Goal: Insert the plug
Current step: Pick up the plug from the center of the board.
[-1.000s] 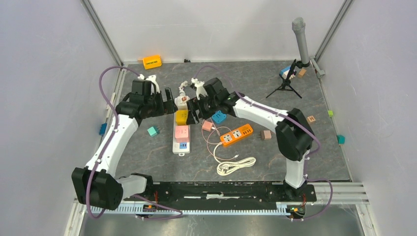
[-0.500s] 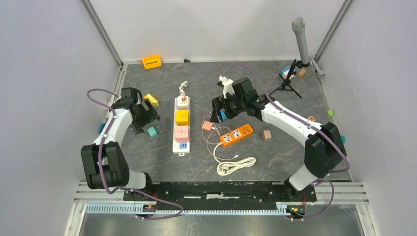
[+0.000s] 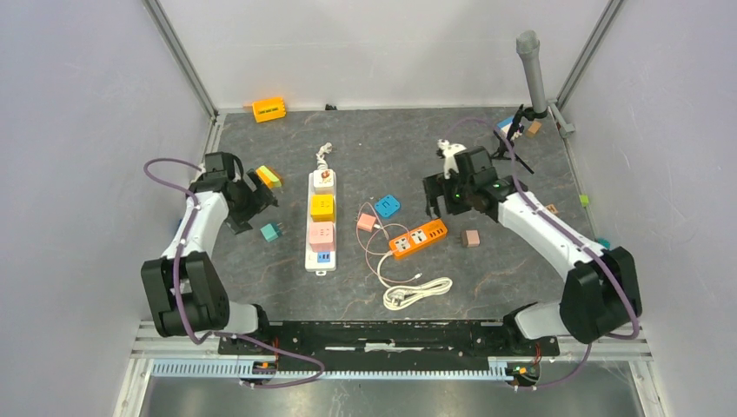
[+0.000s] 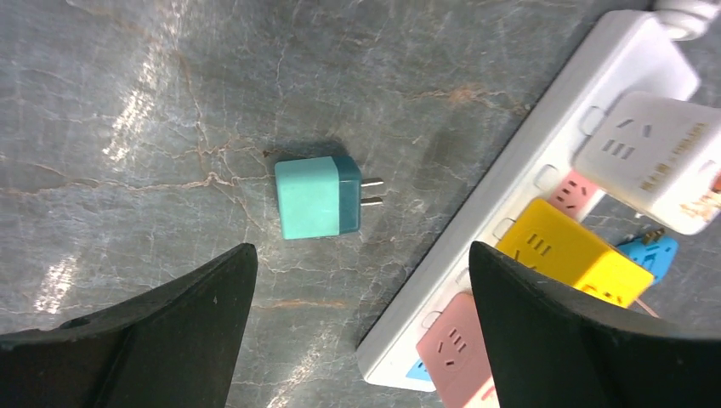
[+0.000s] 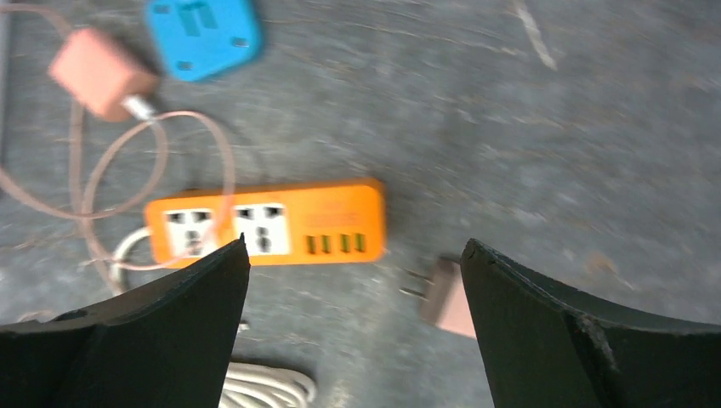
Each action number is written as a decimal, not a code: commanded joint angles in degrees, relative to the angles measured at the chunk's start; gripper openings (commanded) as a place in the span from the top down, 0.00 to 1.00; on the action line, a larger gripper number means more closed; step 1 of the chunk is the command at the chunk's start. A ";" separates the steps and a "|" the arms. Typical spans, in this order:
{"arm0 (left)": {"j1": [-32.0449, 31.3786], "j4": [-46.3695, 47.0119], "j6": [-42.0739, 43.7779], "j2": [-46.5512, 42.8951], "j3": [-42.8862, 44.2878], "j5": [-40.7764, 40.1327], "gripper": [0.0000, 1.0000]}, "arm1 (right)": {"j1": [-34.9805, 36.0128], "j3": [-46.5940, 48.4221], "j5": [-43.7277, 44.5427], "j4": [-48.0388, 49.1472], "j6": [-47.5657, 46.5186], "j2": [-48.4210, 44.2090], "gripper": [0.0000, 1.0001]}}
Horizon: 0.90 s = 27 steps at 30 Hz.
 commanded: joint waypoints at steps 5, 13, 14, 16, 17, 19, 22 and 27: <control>0.59 8.02 5.58 -14.00 -0.89 3.28 0.00 | -8.99 -6.63 9.15 -0.03 2.60 -7.46 0.02; 0.59 7.50 4.70 -18.84 -2.39 12.44 0.00 | -6.63 1.96 -1.16 3.72 -2.29 3.85 0.02; 0.63 7.56 4.13 -19.44 -2.92 13.86 0.00 | -5.46 3.94 -0.91 3.48 -3.09 5.77 0.02; 0.65 8.46 2.97 -20.72 -4.22 16.92 0.00 | -2.73 8.83 0.35 1.91 -5.26 10.74 0.03; 0.66 8.80 2.21 -21.47 -4.84 18.09 0.00 | -1.39 11.64 0.94 0.98 -6.31 13.40 0.03; 0.67 8.74 0.40 -22.88 -5.78 19.06 0.00 | 1.47 15.88 2.00 -0.21 -8.16 17.58 0.03; 0.63 8.80 -1.39 -25.48 -7.50 19.72 0.00 | 6.09 20.23 4.53 -0.21 -10.89 22.14 0.03; 0.63 8.27 -1.89 -28.04 -10.34 22.78 0.00 | 10.82 25.28 7.33 -0.21 -11.56 28.94 0.04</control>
